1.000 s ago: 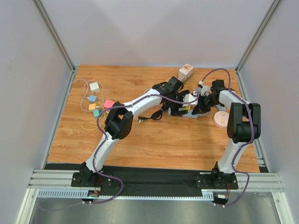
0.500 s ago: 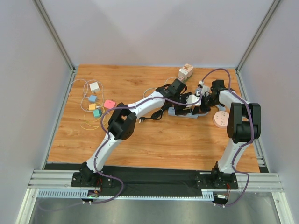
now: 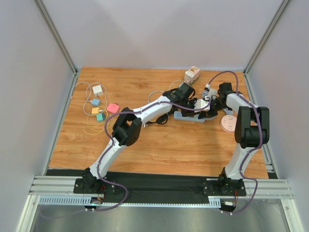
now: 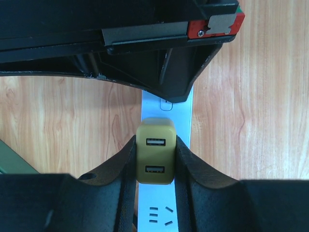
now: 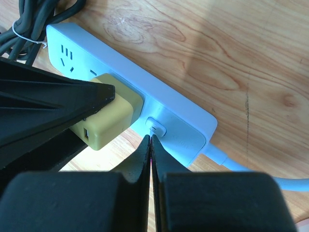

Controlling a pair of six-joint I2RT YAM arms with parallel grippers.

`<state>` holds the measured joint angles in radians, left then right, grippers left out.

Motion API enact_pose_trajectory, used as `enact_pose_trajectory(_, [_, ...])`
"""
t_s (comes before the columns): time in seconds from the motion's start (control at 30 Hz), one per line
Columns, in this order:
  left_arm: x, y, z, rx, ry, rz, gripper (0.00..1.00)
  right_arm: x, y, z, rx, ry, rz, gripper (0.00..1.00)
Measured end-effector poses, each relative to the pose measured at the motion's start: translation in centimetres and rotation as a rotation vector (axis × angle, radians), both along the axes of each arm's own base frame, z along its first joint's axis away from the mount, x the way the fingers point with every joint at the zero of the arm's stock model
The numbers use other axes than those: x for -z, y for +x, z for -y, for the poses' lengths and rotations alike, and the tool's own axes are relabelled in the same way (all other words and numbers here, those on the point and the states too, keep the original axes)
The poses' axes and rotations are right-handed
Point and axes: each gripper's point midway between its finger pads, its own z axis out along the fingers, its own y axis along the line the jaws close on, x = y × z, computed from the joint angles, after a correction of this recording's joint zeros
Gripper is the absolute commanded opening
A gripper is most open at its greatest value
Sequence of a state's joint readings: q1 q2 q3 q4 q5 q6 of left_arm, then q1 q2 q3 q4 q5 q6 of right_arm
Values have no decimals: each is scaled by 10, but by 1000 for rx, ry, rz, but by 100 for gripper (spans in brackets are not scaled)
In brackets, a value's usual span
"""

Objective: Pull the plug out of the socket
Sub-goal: Remove the plug from the socket.

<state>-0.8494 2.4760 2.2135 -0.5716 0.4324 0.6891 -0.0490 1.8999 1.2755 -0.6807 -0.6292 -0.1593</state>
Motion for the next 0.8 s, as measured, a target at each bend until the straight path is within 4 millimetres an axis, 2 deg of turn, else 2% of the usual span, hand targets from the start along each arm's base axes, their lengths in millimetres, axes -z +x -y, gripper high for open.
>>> enact_pose_trajectory(0.3, [-1, -7, -9, -20, 30, -7, 0, -2, -3, -2, -13, 11, -5, 0])
enact_pose_trajectory(0.47, [0, -28, -31, -109, 61, -117, 0, -7, -5, -7, -33, 43, -15, 0])
enact_pose_trajectory(0.8, [4, -43, -42, -287, 41, -262, 0, -15, -16, -23, -111, 157, -33, 2])
